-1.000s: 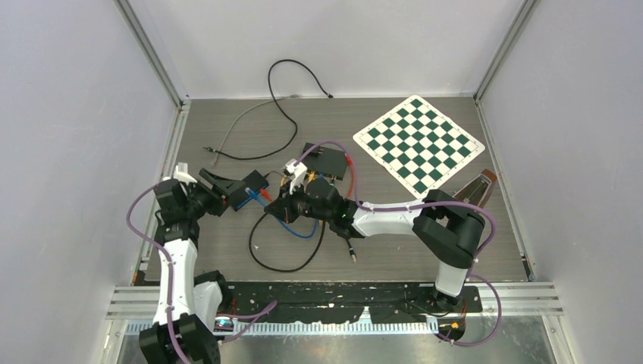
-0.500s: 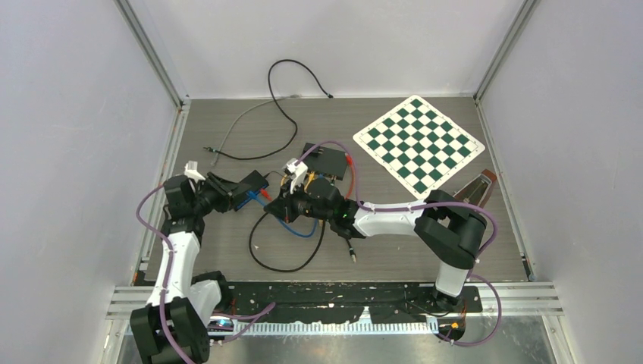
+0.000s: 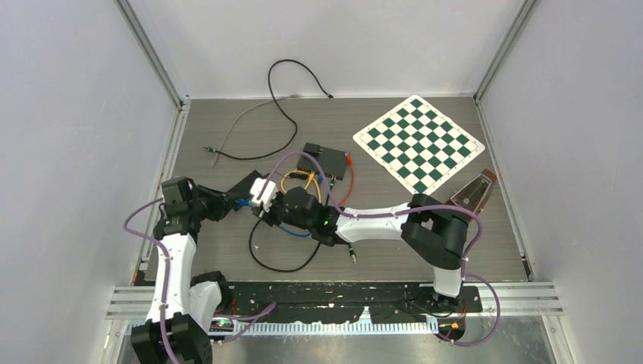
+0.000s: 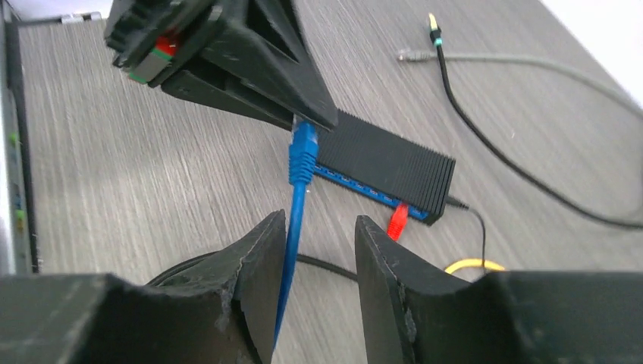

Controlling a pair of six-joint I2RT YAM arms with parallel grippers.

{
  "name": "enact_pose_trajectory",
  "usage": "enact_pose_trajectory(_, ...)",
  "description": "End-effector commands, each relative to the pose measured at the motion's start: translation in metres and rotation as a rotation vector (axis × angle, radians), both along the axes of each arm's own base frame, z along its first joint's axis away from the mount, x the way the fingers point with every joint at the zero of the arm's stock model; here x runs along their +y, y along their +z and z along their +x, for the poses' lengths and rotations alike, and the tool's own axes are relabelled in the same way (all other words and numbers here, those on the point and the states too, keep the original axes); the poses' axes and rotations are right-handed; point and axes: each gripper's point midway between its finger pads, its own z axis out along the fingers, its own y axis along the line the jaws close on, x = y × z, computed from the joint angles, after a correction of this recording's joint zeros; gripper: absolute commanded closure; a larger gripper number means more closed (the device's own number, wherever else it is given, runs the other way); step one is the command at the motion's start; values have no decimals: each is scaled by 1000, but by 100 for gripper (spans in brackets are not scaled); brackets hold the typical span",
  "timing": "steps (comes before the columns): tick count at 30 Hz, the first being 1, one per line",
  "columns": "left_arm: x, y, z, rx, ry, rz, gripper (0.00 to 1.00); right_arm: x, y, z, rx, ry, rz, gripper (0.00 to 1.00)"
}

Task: Insert the plug into the switch port
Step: Pick up the connector from the center of the board.

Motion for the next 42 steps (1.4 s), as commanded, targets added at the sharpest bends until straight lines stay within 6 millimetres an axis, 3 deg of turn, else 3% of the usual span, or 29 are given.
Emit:
enact_pose_trajectory(1, 6, -7, -12, 130, 79, -19, 100, 22, 32, 3, -336, 70, -36, 53)
enact_pose_trajectory(6, 3, -11, -14, 152, 81, -47, 100, 37, 20, -2, -432, 133, -84, 47)
enact_pose_trajectory(15, 5, -12, -15, 189, 57, -7, 100, 44, 7, 0, -524, 160, -115, 58)
enact_pose_trajectory(25, -4, -20, -23, 239, 23, -53, 100, 48, 17, -1, -604, 156, -63, 61)
enact_pose_trajectory(34, -8, -18, -26, 264, 8, -78, 100, 51, 14, 2, -671, 159, -99, 59)
enact_pose_trajectory(35, -9, -17, -26, 261, 6, -82, 100, 52, 13, 2, -681, 160, -110, 59)
enact_pose_trajectory(39, -8, -15, -27, 257, 12, -75, 100, 55, 12, -1, -709, 172, -115, 81)
enact_pose_trajectory(40, -8, -16, -28, 262, 12, -76, 100, 55, 13, -1, -712, 172, -114, 83)
enact_pose_trajectory(42, -8, -17, -29, 270, 15, -75, 100, 55, 14, 0, -722, 159, -112, 75)
